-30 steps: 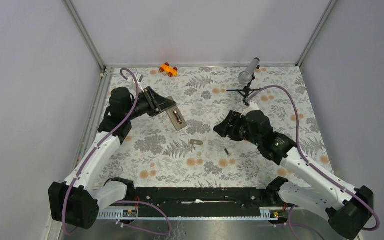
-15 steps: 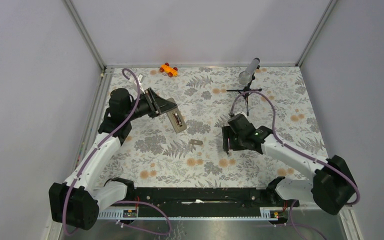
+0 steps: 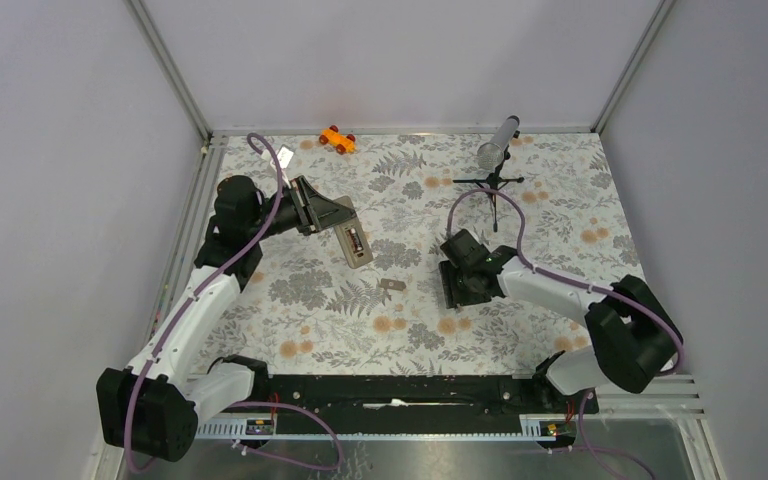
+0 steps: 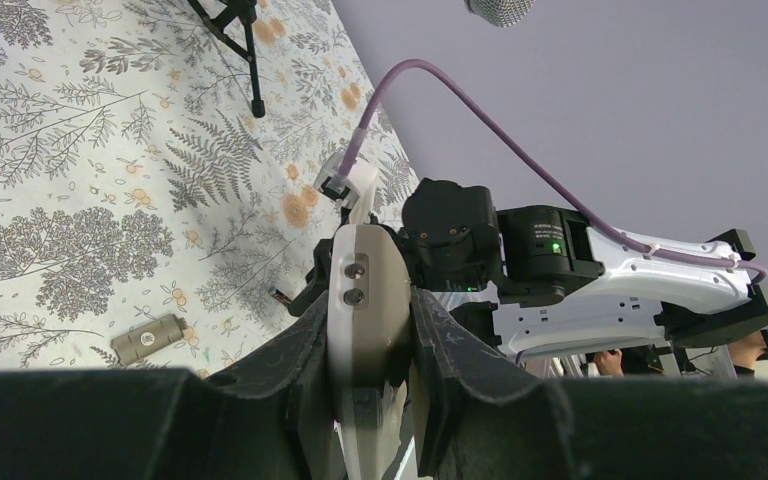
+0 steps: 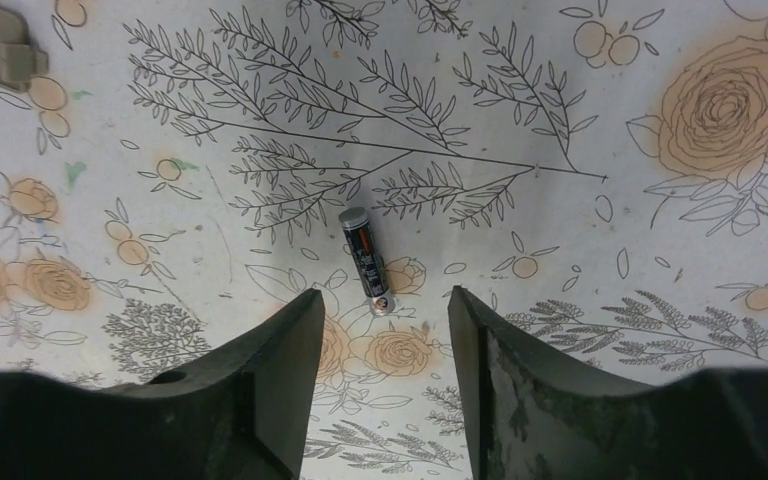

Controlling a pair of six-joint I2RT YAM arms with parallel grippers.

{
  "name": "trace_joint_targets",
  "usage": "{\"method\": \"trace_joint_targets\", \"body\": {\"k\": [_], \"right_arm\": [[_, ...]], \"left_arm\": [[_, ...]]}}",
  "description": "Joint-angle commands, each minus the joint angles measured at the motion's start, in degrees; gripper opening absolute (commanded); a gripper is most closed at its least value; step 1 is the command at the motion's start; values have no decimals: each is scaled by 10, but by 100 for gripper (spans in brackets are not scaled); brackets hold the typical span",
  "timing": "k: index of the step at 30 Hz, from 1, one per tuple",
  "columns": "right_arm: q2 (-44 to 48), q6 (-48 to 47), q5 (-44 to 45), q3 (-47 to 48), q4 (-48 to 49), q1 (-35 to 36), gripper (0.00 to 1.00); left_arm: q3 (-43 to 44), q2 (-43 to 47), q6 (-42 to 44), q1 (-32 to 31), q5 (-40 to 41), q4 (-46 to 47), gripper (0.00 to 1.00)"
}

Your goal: Load the batteries into the remote control

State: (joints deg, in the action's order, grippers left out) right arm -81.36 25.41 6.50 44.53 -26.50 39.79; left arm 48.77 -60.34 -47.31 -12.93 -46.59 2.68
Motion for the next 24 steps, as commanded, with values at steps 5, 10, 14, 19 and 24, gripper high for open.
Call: {"method": "trace_joint_targets", "body": {"k": [5, 10, 14, 19, 24], "right_arm": [[-41, -20, 8, 36, 20, 13, 45], [-58, -28, 12, 46, 16, 17, 40], [-78, -28, 8, 53, 3, 18, 36], [-100, -22, 22, 66, -29, 19, 33], [-123, -19, 51, 84, -69, 24, 31]], "left_arm": [[26, 14, 13, 4, -18, 38, 0], [24, 14, 14, 4, -18, 38, 0], [23, 13, 16, 5, -17, 38, 0], [22, 12, 17, 5, -17, 39, 0], [20, 10, 18, 7, -18, 39, 0]]}}
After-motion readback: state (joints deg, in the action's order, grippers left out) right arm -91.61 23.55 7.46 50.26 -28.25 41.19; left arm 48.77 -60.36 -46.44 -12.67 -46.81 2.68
